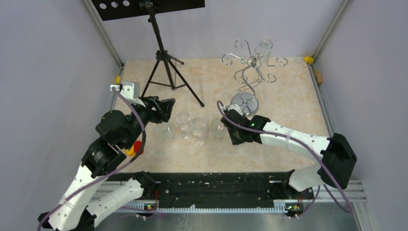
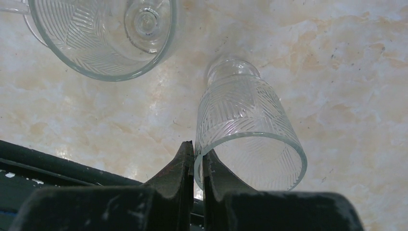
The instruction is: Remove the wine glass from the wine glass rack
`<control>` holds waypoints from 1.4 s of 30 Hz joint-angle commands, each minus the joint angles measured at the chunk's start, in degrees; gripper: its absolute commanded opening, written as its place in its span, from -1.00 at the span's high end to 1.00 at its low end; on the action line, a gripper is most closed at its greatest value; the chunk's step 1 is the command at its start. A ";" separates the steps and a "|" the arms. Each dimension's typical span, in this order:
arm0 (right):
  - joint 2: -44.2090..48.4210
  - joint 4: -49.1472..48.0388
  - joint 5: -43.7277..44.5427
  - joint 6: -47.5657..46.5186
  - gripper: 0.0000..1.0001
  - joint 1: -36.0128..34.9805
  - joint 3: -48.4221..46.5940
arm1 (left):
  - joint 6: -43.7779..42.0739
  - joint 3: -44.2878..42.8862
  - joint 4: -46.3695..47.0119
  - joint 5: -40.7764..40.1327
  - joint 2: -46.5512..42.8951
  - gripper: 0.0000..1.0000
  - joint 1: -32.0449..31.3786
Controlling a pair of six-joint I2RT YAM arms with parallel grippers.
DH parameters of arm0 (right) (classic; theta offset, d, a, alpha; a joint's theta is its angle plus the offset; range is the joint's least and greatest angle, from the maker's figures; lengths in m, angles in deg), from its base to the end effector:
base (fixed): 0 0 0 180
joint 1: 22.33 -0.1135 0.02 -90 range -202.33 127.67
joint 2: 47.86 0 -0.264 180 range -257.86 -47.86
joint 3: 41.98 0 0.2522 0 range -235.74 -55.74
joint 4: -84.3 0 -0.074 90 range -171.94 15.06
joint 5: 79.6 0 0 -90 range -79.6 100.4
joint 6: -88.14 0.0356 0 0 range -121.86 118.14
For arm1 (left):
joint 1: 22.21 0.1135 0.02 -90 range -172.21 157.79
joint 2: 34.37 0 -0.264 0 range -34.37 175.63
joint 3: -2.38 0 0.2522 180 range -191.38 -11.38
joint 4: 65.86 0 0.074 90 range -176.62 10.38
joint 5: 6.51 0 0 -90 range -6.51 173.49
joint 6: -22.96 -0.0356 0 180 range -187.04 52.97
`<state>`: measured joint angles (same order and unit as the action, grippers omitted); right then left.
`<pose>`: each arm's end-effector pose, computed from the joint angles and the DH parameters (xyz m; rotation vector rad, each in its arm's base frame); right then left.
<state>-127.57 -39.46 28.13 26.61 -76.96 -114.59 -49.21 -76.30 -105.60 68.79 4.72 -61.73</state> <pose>0.1660 0.2151 0.2456 -0.4931 2.5455 0.1048 0.0967 -0.0680 0.4404 0.0983 1.6004 -0.5811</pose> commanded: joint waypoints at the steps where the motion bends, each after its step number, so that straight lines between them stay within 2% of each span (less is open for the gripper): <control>1: -0.89 -1.71 2.27 -0.57 0.86 1.27 -1.71 | -1.08 0.54 0.75 -0.88 -0.71 -0.40 0.06; 5: -1.80 -1.23 3.87 -0.66 0.63 1.36 -2.48 | -1.13 0.61 0.75 -1.03 -0.89 -0.40 0.02; 9: -1.96 -0.92 4.21 -1.15 0.31 1.34 -3.34 | -1.21 0.72 0.67 -0.62 -0.90 -0.40 0.06; 13: 0.22 -1.04 4.50 -2.11 0.13 1.36 -4.36 | -1.25 0.76 0.65 -0.46 -1.19 -0.40 0.05; 22: 9.37 -0.41 5.78 -4.78 -0.06 1.53 -9.51 | -1.15 1.29 1.59 0.35 -1.21 -0.40 0.00; 32: 22.39 -10.60 -3.08 -7.62 -0.06 1.64 -18.39 | -0.86 1.78 1.89 1.06 -1.29 -0.40 0.05; 36: 22.95 -13.66 -1.15 -6.09 -0.07 1.71 -24.44 | -0.54 2.05 2.27 1.17 -1.45 -0.41 0.04; 39: 20.18 -12.52 5.41 -5.97 -0.12 2.26 -30.42 | -0.05 2.49 3.13 1.83 -1.20 -0.41 0.03; 42: 16.04 -10.29 6.45 -5.05 -0.21 7.45 -36.17 | 0.32 2.52 3.58 3.31 -0.67 -0.41 0.05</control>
<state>-107.15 -49.65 30.36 20.58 -75.01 -144.16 -49.28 -74.05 -105.34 69.93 3.89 -61.73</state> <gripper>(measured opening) 0.588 0.703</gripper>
